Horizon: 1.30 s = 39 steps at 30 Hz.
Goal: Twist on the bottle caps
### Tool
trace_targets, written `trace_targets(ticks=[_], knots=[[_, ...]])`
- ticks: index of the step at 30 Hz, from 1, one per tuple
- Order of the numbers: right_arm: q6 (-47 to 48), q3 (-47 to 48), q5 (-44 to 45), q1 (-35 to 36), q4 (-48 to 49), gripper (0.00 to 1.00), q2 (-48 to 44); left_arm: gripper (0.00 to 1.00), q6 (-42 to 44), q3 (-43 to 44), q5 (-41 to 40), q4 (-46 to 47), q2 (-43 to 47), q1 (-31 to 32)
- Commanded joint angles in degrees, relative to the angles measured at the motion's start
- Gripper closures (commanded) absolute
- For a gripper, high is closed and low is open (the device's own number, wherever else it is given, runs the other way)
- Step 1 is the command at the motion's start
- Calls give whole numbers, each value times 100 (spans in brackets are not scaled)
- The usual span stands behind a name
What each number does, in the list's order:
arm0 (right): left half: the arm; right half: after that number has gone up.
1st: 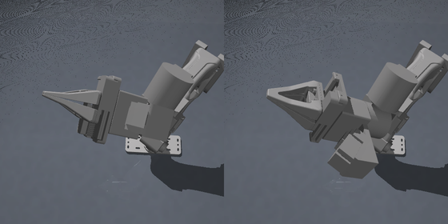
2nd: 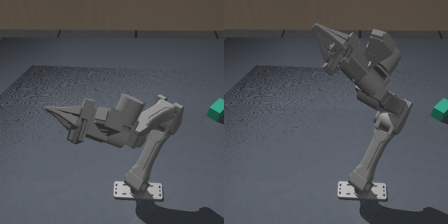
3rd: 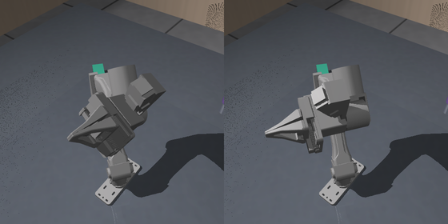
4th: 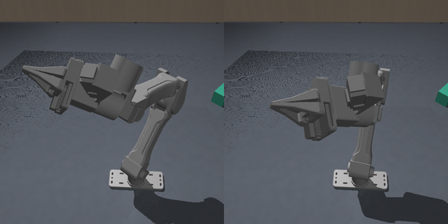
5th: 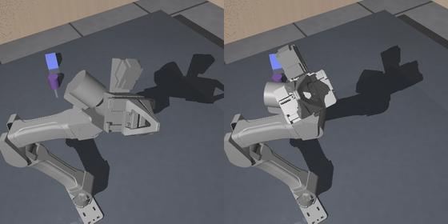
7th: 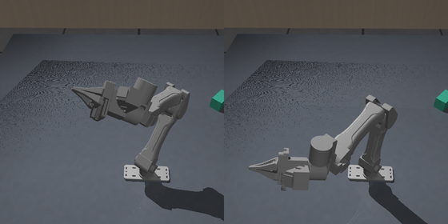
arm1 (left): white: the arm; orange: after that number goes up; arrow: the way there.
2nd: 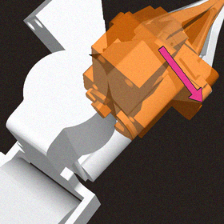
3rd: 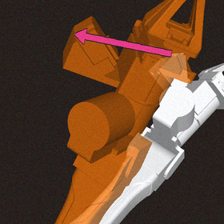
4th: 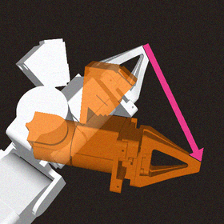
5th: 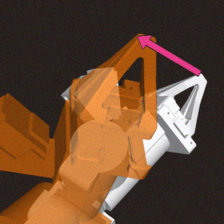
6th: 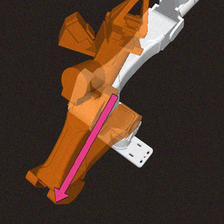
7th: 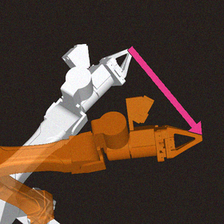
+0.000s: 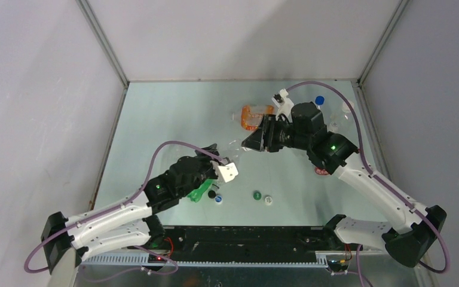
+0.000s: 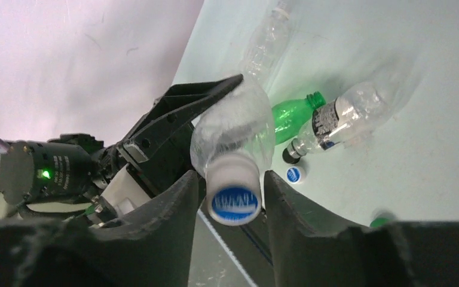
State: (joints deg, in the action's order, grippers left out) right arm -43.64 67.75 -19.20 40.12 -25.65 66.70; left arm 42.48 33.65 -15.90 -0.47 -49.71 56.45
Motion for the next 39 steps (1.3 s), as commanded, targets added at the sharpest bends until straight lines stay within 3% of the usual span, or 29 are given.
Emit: trace_targets(ticks=[1,5,12,15,18,39], knots=[[1266,0,-275,98,599,43,-212,100,-331,287,1164,221,208,-151],[2511,-2,-569,-15,662,31,-578,100,-606,392,2153,-588,450,-593],[5166,-7,-1603,0,149,30,-1094,100,-698,960,4353,-2081,377,-1385],[6527,0,-1970,110,-307,30,-1283,99,-637,1436,5021,-2593,86,-1517],[7188,-6,-2035,231,-583,32,-1351,99,-574,1772,5520,-2950,-133,-1531],[7312,256,-2492,528,-732,49,-1109,98,-271,2338,5876,-3576,-717,-1535]])
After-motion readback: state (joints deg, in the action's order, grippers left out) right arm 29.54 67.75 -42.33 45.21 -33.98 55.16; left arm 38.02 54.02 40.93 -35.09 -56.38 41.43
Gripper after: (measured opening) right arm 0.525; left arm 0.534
